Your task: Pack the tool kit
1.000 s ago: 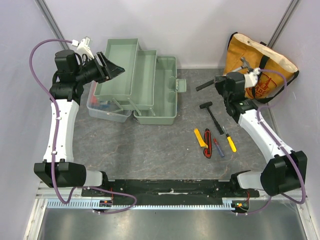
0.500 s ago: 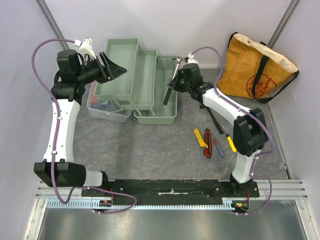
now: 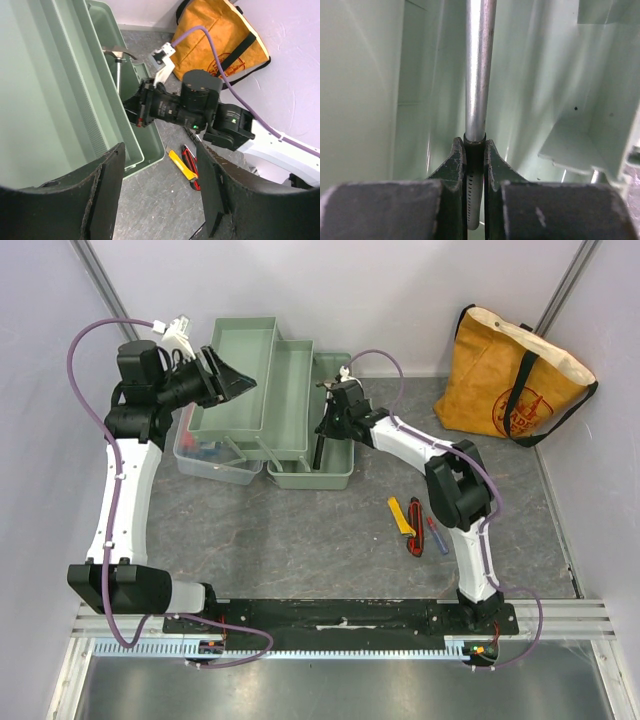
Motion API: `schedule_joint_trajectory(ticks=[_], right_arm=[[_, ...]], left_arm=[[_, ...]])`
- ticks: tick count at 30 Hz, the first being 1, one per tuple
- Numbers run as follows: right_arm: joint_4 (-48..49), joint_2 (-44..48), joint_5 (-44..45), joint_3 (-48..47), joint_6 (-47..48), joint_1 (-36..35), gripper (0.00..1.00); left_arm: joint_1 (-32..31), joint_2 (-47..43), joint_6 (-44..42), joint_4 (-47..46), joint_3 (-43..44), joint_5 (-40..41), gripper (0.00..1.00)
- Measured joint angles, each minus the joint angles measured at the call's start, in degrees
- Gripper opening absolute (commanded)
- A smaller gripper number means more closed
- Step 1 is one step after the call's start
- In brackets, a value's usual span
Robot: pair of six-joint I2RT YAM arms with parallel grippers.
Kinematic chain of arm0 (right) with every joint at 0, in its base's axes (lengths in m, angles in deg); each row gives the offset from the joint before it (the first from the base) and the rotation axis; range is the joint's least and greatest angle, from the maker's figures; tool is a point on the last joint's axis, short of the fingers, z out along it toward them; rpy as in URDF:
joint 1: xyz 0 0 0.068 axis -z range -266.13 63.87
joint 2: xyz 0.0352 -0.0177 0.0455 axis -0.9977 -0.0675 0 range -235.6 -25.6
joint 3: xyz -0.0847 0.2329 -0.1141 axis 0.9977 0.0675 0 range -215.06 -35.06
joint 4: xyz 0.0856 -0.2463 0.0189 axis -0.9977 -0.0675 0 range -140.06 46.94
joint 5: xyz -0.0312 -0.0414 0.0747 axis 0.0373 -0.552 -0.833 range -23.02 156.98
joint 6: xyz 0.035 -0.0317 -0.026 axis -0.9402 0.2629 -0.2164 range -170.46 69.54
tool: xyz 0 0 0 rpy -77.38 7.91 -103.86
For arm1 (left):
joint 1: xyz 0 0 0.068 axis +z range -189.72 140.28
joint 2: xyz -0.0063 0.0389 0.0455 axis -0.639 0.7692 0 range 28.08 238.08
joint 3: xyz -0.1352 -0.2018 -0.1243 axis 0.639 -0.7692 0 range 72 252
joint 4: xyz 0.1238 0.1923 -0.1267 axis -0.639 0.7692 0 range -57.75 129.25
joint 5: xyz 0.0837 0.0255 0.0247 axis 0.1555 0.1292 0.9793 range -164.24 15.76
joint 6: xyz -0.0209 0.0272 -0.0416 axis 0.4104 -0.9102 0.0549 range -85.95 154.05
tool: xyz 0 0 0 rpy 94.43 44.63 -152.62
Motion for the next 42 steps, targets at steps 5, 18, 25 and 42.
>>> schedule_joint_trajectory(ticks=[5, 18, 25, 42], right_arm=[[-0.22, -4.55, 2.6, -3.28, 0.04, -1.57, 0.0], [-1.6, -11.17, 2.25, -8.74, 0.7, -4.17, 0.25], [-0.66, -11.17, 0.59, -8.39, -0.79, -3.87, 0.47], [0.68, -2.19, 8.9, -0.94, -0.9, -3.78, 0.08]], left_arm=[[-1.2, -0.04, 0.24, -0.09, -0.26, -0.07, 0.64], [-1.29, -0.17, 0.42, -0.15, -0.57, -0.04, 0.65], [-1.29, -0.22, 0.44, -0.17, -0.74, -0.04, 0.65], [-1.29, -0.42, 0.42, -0.33, -1.27, 0.15, 0.65]])
